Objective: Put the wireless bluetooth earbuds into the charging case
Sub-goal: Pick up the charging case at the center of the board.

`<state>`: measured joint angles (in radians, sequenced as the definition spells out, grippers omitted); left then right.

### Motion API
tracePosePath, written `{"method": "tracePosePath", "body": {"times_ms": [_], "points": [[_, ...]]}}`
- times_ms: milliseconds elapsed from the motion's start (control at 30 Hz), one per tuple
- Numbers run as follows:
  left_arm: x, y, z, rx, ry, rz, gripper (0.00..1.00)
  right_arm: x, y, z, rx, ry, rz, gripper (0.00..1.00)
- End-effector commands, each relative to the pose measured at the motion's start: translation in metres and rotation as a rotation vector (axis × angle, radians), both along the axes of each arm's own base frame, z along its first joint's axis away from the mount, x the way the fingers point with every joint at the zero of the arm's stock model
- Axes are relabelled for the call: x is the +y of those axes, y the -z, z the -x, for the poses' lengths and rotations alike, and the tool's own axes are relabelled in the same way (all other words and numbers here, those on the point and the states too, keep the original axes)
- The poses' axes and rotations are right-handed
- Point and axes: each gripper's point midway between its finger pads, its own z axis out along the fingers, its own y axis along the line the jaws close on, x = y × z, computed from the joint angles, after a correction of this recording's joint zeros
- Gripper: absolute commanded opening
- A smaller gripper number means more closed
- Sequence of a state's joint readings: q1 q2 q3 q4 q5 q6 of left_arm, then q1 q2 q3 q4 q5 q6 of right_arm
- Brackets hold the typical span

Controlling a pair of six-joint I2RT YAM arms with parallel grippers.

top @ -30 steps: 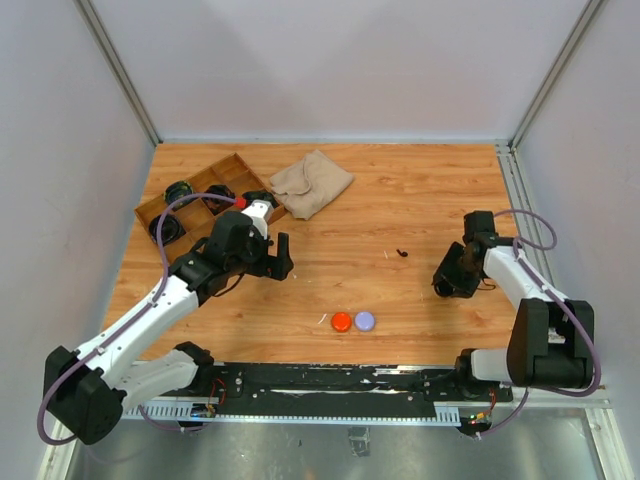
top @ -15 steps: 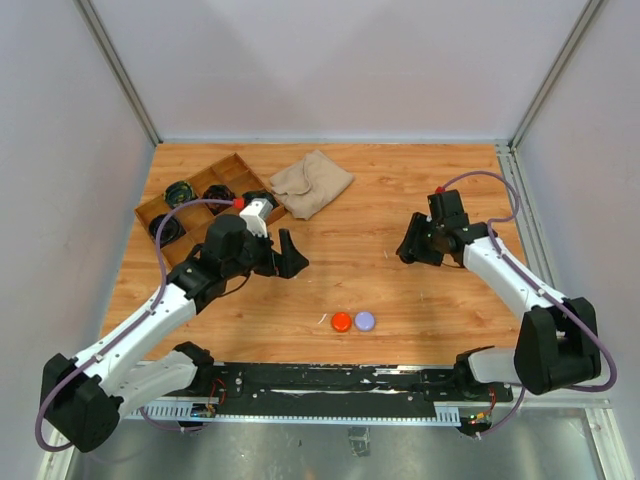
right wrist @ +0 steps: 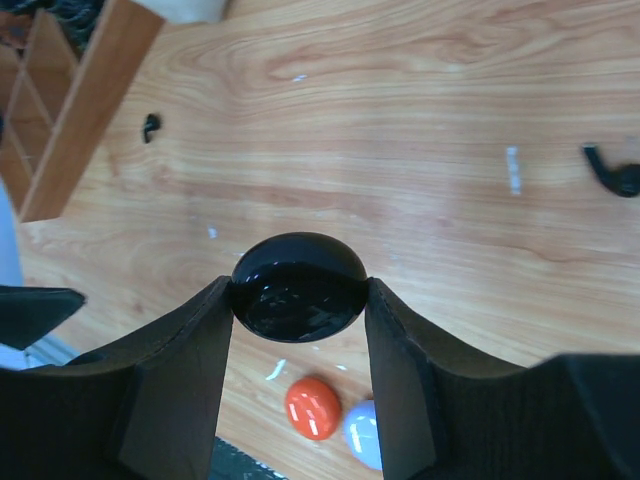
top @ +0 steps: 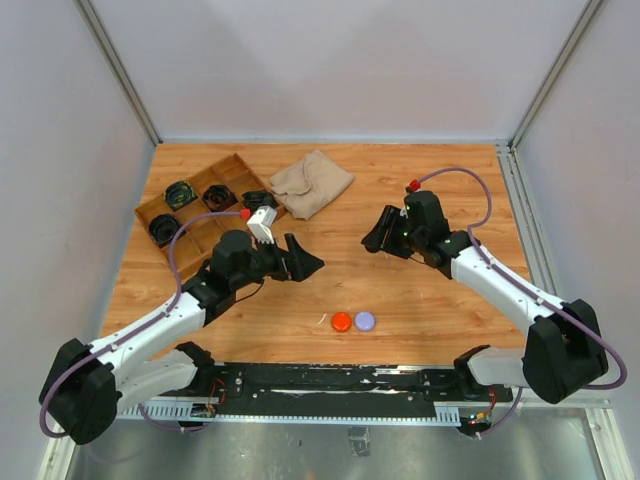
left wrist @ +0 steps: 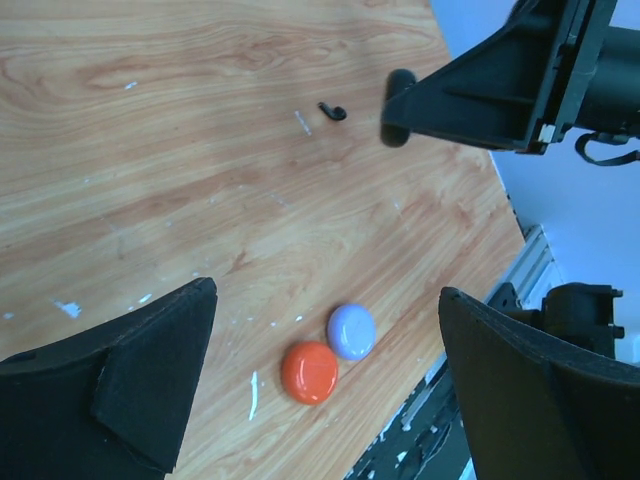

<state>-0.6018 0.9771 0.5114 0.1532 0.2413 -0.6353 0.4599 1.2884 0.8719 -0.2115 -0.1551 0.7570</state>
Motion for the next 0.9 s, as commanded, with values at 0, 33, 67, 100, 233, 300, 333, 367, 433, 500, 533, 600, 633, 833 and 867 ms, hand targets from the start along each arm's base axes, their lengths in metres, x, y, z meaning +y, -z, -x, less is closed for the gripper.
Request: {"method": "tracePosePath", "body": {"times_ms": [0, 33, 67, 100, 233, 300, 333, 367, 433, 500, 533, 600, 633, 833, 867], "points": [[-0.017, -0.026, -0.012, -0.114, -0.027, 0.070, 0.97, 0.037, -0.024, 0.001, -0.059, -0.029, -0.138, 0.44], [-0.020, -0.026, -0.013, -0.124, -0.028, 0.069, 0.97, 0.042, -0.027, 0.003, -0.062, -0.035, -0.153, 0.44], [-0.022, -0.027, -0.013, -0.137, -0.029, 0.068, 0.97, 0.047, -0.030, 0.004, -0.070, -0.040, -0.169, 0.44], [-0.025, -0.026, -0.013, -0.144, -0.035, 0.062, 0.96, 0.051, -0.033, 0.005, -0.074, -0.045, -0.183, 0.44], [-0.028, -0.025, -0.018, -0.175, -0.081, 0.054, 0.92, 0.067, -0.044, 0.011, -0.087, -0.078, -0.241, 0.44], [-0.030, -0.027, -0.019, -0.202, -0.101, 0.063, 0.90, 0.073, -0.047, 0.014, -0.090, -0.085, -0.270, 0.44], [-0.031, -0.029, -0.019, -0.218, -0.111, 0.072, 0.88, 0.076, -0.049, 0.015, -0.091, -0.088, -0.286, 0.44], [-0.031, -0.030, -0.020, -0.232, -0.118, 0.077, 0.86, 0.079, -0.051, 0.017, -0.091, -0.094, -0.300, 0.44], [-0.034, -0.032, -0.019, -0.261, -0.123, 0.090, 0.83, 0.084, -0.053, 0.021, -0.093, -0.107, -0.319, 0.44], [-0.036, -0.034, -0.020, -0.289, -0.144, 0.094, 0.80, 0.089, -0.058, 0.024, -0.099, -0.121, -0.330, 0.44], [-0.037, -0.037, -0.019, -0.309, -0.151, 0.103, 0.79, 0.091, -0.059, 0.025, -0.099, -0.125, -0.334, 0.44], [-0.038, -0.038, -0.019, -0.344, -0.166, 0.101, 0.76, 0.094, -0.063, 0.027, -0.105, -0.132, -0.351, 0.44], [-0.039, -0.038, -0.020, -0.357, -0.174, 0.101, 0.76, 0.095, -0.064, 0.028, -0.103, -0.132, -0.359, 0.44], [-0.040, -0.037, -0.021, -0.422, -0.210, 0.120, 0.70, 0.101, -0.071, 0.035, -0.104, -0.149, -0.390, 0.44], [-0.040, -0.038, -0.021, -0.436, -0.214, 0.126, 0.69, 0.101, -0.070, 0.035, -0.101, -0.147, -0.391, 0.44]]}}
